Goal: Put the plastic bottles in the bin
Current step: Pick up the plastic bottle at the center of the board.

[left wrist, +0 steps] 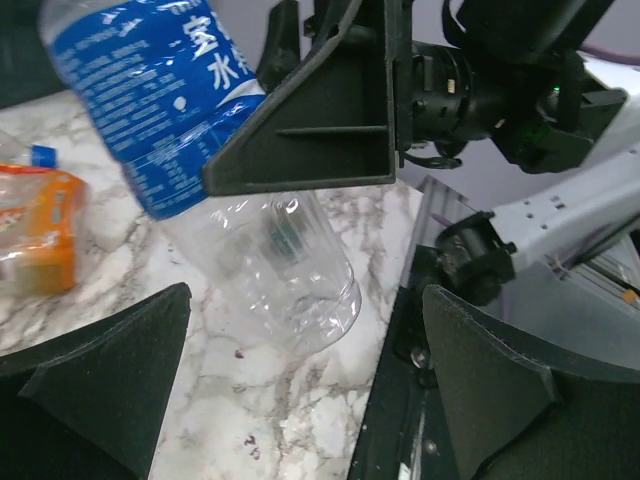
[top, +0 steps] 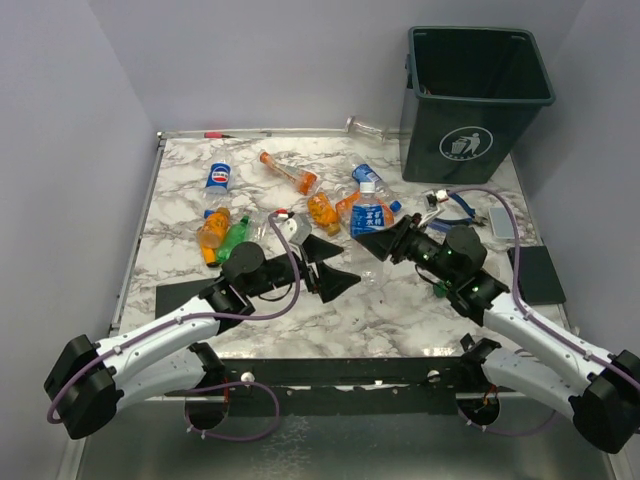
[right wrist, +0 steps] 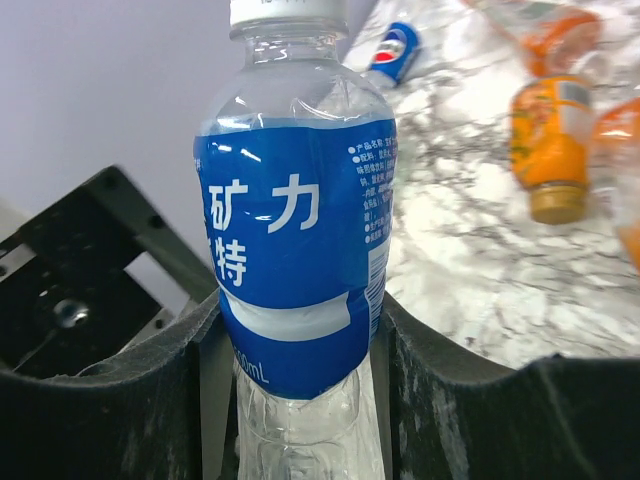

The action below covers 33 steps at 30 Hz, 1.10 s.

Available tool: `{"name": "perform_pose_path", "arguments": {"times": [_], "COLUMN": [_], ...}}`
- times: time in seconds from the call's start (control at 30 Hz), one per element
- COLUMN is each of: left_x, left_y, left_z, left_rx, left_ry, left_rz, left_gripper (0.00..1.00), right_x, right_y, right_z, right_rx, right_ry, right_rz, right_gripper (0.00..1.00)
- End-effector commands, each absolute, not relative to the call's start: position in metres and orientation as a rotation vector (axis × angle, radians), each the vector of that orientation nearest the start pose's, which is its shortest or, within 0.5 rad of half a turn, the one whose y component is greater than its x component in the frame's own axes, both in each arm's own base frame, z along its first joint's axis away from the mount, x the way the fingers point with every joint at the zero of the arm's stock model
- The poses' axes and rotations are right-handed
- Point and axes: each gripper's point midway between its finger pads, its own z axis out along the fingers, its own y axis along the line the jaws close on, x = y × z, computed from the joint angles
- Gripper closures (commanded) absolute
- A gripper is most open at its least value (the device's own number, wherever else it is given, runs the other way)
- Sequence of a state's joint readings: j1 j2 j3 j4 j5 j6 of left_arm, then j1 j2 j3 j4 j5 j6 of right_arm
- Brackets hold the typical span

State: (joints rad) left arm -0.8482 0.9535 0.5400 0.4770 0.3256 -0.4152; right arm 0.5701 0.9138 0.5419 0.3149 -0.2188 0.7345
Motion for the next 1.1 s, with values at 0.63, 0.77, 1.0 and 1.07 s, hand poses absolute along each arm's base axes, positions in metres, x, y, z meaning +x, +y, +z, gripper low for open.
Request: {"name": "perform_pose_path", "arguments": {"times": [0.63,0.77,1.0,1.07], "left_x": [0.169,0.176,0.169,0.158], "left_y": [-0.310,-0.302,-0.302,-0.307], "left_z": [0.271,0.276,0.283,0.286], "left_rx": [0.626,0.572,0.592,0.637], "left_ry": [1.457,1.446,1.422,1.401], "left_rz": [-1.287,-1.244,-1.275,-1.340], "left_gripper": [0.01,0.01,0.01,0.01], "right_x": [0.203,0.202,0.194,0.192], "right_y": [0.290,0.284,0.286,0.287], "right_z": [0.325,0.324,0.329,0.332], "right_rx": [-0.266,-0.248,-0.205,-0.197], "right_ry": [1.357,1.354,1.290,1.264], "right_rz": [1.449,1.441,1.561,1.603], "right_gripper": [0.57,0.58,0.58,0.58]}}
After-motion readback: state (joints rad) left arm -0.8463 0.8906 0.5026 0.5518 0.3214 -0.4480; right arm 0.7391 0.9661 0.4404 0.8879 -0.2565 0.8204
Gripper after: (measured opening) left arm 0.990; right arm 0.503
